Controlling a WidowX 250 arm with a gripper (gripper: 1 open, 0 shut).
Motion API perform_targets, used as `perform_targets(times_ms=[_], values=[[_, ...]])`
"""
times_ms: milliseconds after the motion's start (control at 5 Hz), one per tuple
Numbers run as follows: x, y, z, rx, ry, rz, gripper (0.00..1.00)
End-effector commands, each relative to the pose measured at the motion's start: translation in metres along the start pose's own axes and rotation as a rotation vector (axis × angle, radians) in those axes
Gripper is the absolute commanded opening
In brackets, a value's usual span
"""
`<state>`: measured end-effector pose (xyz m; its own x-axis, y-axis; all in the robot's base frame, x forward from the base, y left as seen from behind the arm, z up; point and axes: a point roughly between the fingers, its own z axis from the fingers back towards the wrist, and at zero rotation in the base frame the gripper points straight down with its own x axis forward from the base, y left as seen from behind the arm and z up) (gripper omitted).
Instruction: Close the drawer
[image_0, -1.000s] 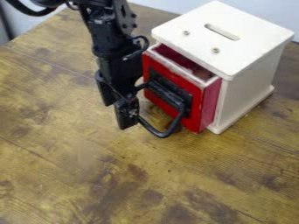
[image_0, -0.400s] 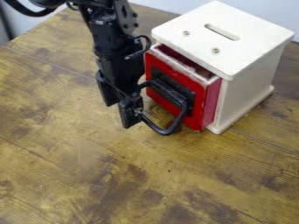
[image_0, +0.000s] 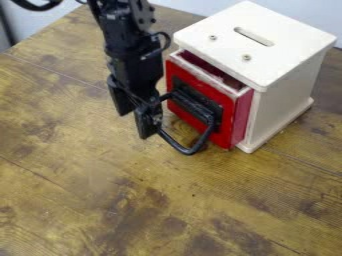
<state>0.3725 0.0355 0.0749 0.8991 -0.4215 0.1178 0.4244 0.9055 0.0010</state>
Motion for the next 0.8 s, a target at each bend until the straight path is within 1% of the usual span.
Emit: perform_targets(times_ms=[0, 200, 400, 600], values=[[0.0025, 0.0133, 0.0244, 0.034, -0.037, 0.046, 1.00], [0.0048, 0.0080, 0.0288, 0.046, -0.034, 0.075, 1.00], [0.0056, 0.0041, 0.0317, 0.059, -0.047, 0.104, 1.00], [-0.0029, 0.0047, 0.0243, 0.050, -0.058, 0.056, 1.00]])
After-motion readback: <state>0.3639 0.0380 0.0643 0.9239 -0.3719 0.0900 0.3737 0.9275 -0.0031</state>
